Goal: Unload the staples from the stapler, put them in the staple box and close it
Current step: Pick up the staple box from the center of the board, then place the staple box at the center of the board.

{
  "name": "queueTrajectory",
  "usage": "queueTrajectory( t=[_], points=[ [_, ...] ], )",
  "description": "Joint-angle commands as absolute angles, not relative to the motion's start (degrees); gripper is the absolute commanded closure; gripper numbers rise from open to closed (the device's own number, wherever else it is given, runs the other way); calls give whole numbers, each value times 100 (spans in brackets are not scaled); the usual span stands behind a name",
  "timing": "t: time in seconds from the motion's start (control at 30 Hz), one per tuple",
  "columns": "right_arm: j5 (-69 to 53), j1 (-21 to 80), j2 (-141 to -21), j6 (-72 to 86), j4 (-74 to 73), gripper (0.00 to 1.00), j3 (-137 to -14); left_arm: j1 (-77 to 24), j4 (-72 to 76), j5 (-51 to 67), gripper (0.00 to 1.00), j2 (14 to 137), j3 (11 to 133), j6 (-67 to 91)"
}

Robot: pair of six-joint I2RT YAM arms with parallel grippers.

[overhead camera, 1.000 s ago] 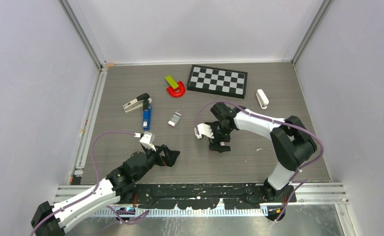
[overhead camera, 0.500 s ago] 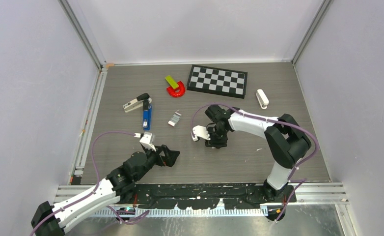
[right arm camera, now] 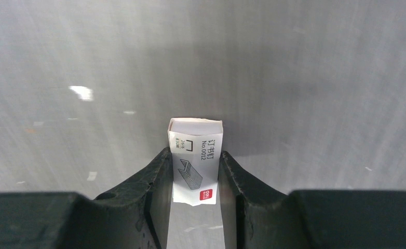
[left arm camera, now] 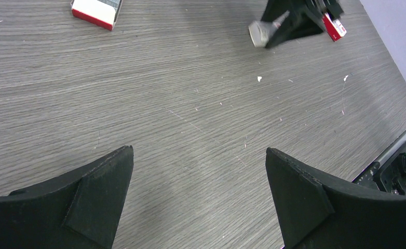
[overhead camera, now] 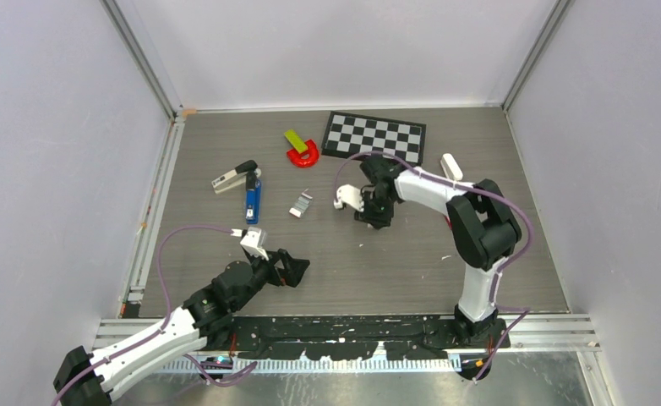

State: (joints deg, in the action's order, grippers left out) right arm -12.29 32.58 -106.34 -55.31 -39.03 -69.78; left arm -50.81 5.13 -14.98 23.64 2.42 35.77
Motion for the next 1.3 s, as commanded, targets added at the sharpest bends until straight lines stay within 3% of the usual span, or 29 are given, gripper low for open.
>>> queueTrajectory(
  t=[0.0, 0.2, 0.43, 0.5, 0.77, 1.03, 1.27],
  points=[
    [-983, 2793, -11187, -5357, -3833, 65, -7816, -5049, 773, -1529, 0, 2338, 218, 3595],
    [-633, 2517, -12010, -5155, -4024, 62, -9010, -5047, 795, -1529, 0, 2358, 233, 3595],
    [-615, 2497, -12137, -4743, -4069, 36, -9498, -5045, 906, -1568, 0, 2468, 273, 3554],
    [-719, 2483, -11893, -4542, -3994, 28, -9422, -5045, 954, -1581, 0, 2554, 344, 3502],
    [-1965, 2478, -10021, -3929, -4410, 13, -8817, -4822, 887, -1431, 0, 3633, 1377, 3048],
    [-3193, 2133, -8235, -3590, -4987, 1, -7805, -3663, 785, 129, 3, 5130, 2551, 2962],
    [-4860, 912, -7672, -3174, -4670, 1, -6866, -3464, 444, 263, 3, 5948, 3314, 2519]
  ],
)
